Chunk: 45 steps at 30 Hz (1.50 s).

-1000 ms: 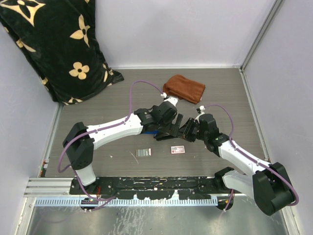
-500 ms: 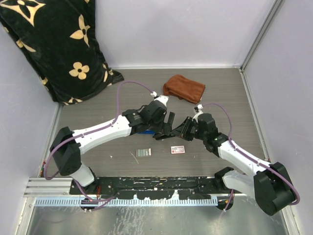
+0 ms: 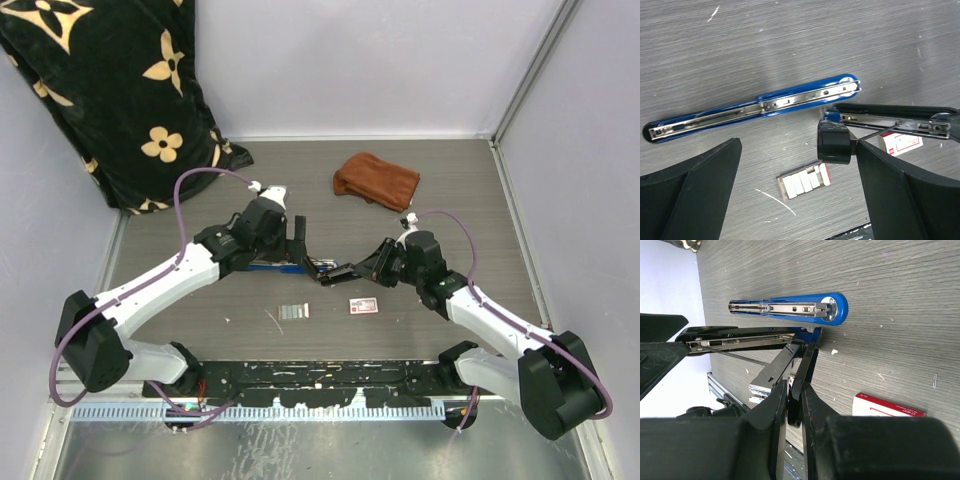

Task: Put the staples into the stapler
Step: Open the stapler at the center of the board, then place the stapler at the center of the board.

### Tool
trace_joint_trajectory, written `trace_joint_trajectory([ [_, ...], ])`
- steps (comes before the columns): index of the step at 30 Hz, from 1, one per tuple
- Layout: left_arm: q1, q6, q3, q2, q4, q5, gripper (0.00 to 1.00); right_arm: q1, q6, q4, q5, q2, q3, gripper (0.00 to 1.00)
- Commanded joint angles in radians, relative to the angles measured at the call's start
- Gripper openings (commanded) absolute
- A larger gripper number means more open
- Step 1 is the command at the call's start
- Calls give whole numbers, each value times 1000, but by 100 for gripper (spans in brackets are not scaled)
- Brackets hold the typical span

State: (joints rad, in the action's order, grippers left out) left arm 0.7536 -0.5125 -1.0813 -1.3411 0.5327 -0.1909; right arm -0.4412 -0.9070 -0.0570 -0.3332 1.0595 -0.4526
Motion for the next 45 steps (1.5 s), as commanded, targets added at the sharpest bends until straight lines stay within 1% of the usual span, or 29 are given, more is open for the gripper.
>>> trace_joint_trajectory([
  [1,-58,19,54,61,53,-59,98,6,23,-35,13,-1,-47,1],
  [10,-167,-1,219,189,53,-161,98,12,27,-32,-17,11,-54,1],
  [14,-212,-16,289,251,42,-159,98,17,22,-36,-32,5,-52,1],
  [19,-249,-10,301,277,55,-152,98,20,20,-61,-68,18,-47,0],
  [22,-253,-5,295,296,52,-141,98,21,18,-101,-119,40,-37,1],
  [26,-256,-2,285,316,38,-93,98,17,-19,-207,-193,90,-8,1],
  [30,-259,-21,278,323,26,-46,98,-6,-84,-352,-214,155,19,1],
  [34,-264,-37,279,336,12,-11,98,-56,-127,-452,-177,216,14,1],
  [39,-271,-37,282,339,7,13,98,-150,-168,-575,-105,310,-9,1],
  [45,-277,-35,306,340,-17,38,98,-226,-226,-740,-37,443,-17,1],
])
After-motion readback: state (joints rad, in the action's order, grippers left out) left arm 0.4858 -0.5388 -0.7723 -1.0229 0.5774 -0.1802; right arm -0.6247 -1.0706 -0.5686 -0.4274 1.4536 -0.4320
